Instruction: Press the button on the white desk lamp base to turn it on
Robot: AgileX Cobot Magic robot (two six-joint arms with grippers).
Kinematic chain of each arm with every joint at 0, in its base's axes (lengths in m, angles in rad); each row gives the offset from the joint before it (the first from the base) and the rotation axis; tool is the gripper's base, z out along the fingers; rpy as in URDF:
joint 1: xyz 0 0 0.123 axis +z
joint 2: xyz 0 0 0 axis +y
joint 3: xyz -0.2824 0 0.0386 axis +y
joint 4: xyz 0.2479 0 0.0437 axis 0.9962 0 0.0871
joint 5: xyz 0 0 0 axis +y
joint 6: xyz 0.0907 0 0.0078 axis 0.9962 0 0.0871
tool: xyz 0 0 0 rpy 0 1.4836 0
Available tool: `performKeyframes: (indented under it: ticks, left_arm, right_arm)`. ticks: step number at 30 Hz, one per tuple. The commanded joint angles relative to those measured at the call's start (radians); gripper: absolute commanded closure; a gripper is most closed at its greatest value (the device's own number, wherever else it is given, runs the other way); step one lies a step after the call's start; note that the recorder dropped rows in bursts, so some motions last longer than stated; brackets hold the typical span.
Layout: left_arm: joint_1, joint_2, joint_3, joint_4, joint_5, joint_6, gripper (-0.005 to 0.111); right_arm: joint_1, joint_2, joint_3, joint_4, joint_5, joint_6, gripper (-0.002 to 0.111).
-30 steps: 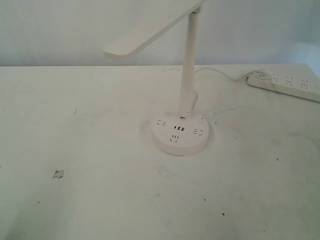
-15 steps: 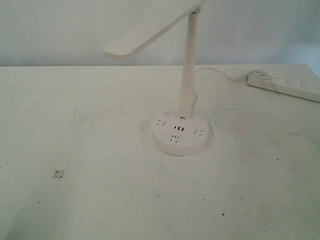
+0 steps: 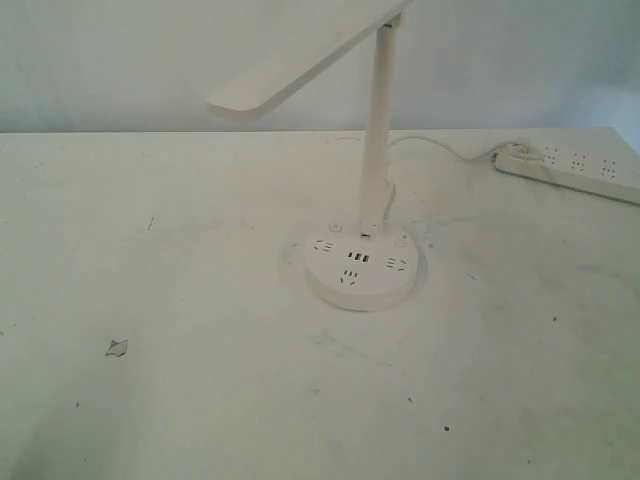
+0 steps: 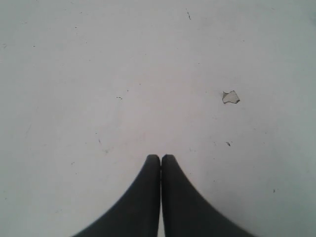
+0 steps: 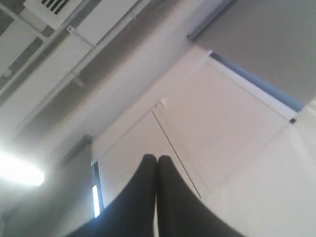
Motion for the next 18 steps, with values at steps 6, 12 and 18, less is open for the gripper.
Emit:
performKeyframes:
  ticks: [6, 12, 18]
  left_arm:
    - [0.000, -0.004, 0.001, -0.006, 0.007, -0.001, 0.107]
    - [0.000, -0.004, 0.001, -0.006, 0.007, -0.001, 0.107]
    - [0.000, -0.004, 0.001, -0.006, 0.007, -0.001, 0.107]
  right_arm:
    - [0.001, 0.001, -0.005, -0.136, 0.432, 0.023, 0.108]
    - [0.001, 0.001, -0.005, -0.453, 0.483, 0.148, 0.108]
    - [-0.001, 0.001, -0.005, -1.161, 0.256, 0.528, 0.108]
